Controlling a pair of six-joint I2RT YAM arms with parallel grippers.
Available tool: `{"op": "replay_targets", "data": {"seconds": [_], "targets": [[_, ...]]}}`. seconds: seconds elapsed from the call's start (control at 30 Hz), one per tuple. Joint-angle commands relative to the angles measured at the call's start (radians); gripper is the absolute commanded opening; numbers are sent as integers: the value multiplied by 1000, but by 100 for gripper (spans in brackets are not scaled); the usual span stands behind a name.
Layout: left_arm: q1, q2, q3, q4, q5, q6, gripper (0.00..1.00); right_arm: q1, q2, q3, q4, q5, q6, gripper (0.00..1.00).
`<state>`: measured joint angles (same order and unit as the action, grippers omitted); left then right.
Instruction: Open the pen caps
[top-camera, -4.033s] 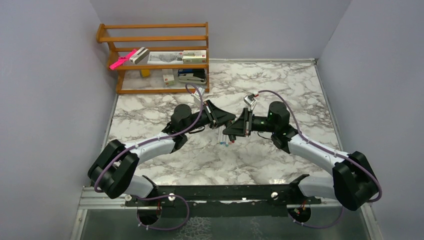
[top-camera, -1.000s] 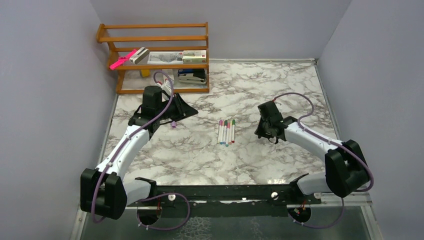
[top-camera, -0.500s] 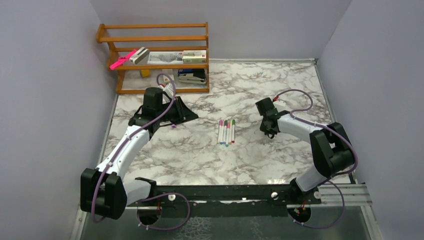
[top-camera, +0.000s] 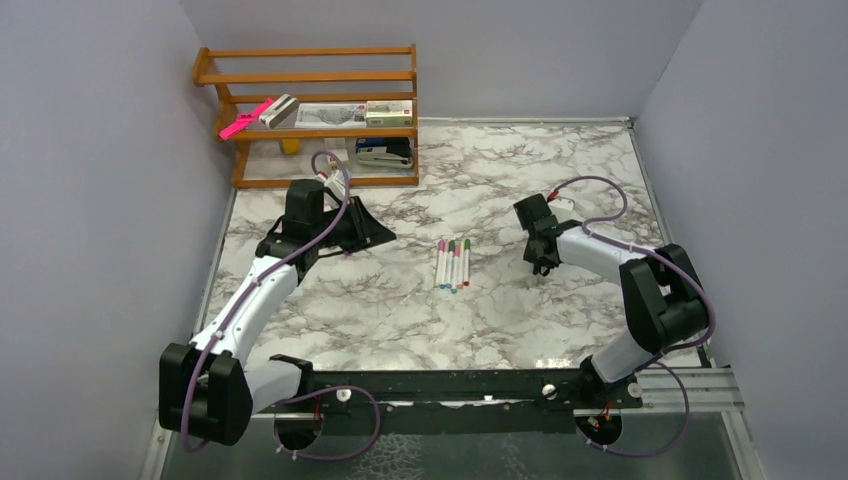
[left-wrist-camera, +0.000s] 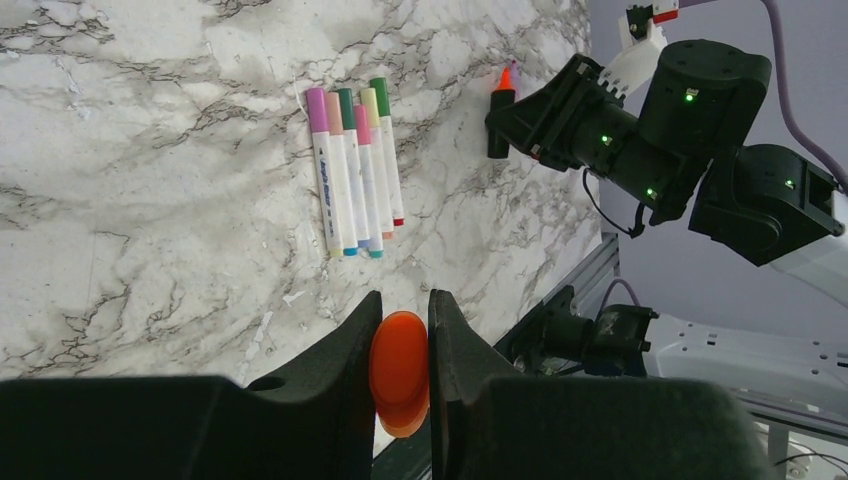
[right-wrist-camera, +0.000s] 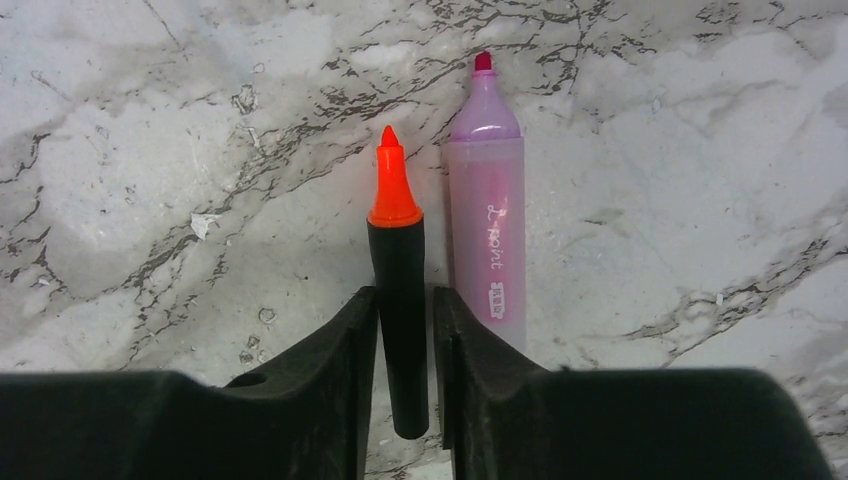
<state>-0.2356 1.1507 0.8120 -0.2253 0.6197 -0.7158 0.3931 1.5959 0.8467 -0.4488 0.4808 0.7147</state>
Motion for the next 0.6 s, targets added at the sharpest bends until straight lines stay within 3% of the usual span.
{"op": "replay_targets", "data": {"seconds": [0.0,0.3,0.57], "targets": [[4,-40,-31,65,-31,-32,0,-21,-30,8,-6,-3,-54,30],[5,-21,-54,52,-142,-1,0,-37,-137,9,-44,-78,-97,37],[5,79,61,-60,-260,86,0,-37,-293,12,-88,-152,-106,43]]}}
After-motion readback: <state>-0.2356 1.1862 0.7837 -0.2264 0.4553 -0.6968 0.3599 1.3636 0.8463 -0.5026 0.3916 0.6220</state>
